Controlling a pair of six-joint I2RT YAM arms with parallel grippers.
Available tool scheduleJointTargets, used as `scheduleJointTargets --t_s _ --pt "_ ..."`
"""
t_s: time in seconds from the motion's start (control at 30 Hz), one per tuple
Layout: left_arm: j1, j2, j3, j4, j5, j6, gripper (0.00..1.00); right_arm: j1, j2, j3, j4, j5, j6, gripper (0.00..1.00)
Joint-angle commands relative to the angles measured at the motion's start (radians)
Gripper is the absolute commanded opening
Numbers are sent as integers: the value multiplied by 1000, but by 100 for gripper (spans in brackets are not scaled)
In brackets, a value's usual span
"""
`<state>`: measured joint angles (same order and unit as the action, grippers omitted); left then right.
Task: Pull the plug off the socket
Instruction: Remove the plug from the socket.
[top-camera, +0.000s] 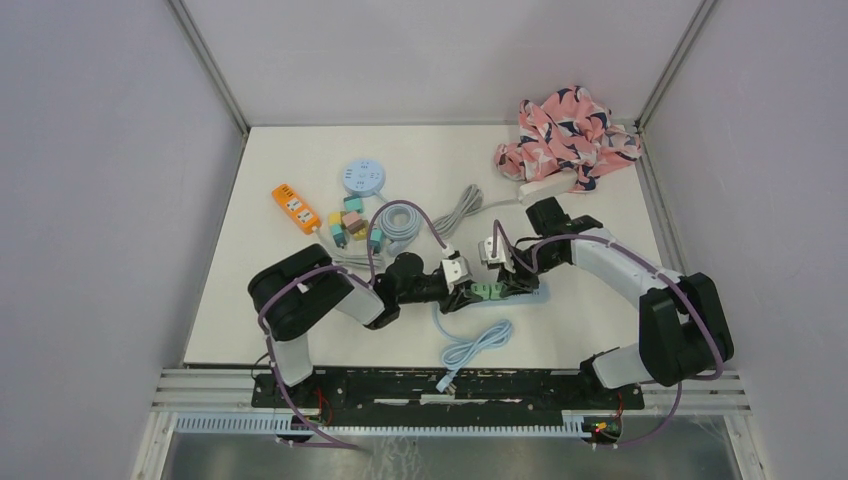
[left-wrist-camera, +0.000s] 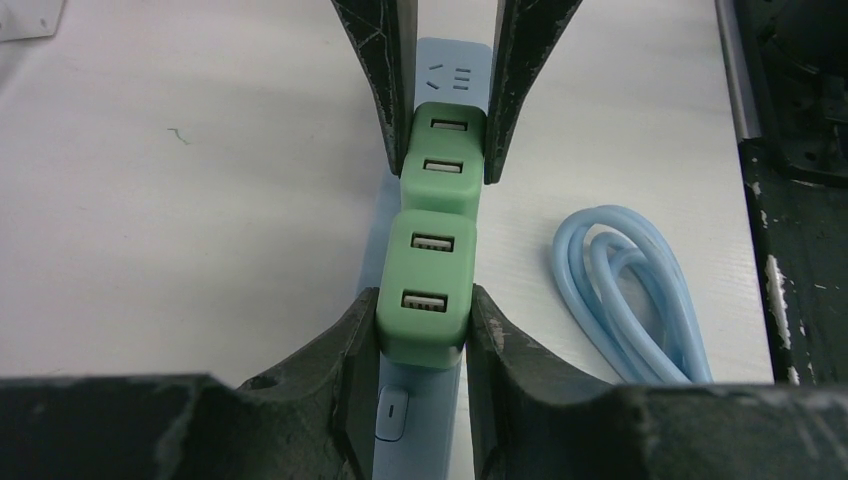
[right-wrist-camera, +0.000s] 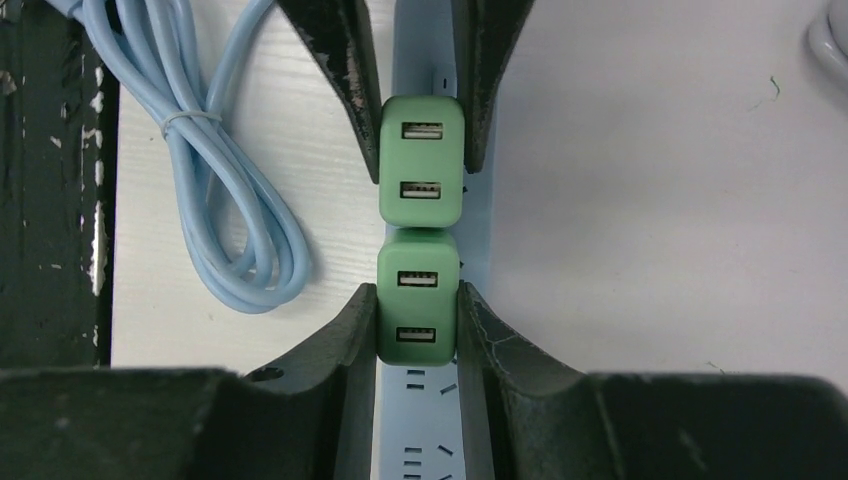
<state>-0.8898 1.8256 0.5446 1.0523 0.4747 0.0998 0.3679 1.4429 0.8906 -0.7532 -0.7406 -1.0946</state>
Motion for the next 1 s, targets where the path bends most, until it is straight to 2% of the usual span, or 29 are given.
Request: scheduleJointTargets --t_s 0.0,0.07,0.2,0.27,0.33,0.43,0.57,0.63,0.7,0.83,0.97 --pt "4 36 -14 -58 -23 34 3 -8 -76 -31 -96 -82 -219 0" --pt "4 39 -12 -60 -23 34 3 34 -67 -25 -67 -91 -172 0" --pt "3 40 -13 -66 -25 37 3 57 -27 19 90 -115 125 0" --pt "4 42 -11 -67 -26 37 3 40 -16 45 111 -96 185 0" --pt "3 43 -7 -73 -25 37 3 3 -16 50 99 -69 171 0" --pt "4 44 -7 -75 -26 38 3 -50 -33 34 16 -23 14 0" --pt "3 47 -6 -74 -26 37 3 -48 -52 3 -108 -58 -172 0" --pt "4 49 -4 -74 -25 38 3 -13 -47 2 -133 -80 -204 0" --pt "3 49 -5 -74 -25 38 3 33 -38 10 -114 -106 -170 0" --pt "3 49 -7 -71 -25 38 3 32 -13 62 10 -165 85 0" --pt "3 50 -12 -65 -26 37 3 -42 3 77 6 -115 89 0"
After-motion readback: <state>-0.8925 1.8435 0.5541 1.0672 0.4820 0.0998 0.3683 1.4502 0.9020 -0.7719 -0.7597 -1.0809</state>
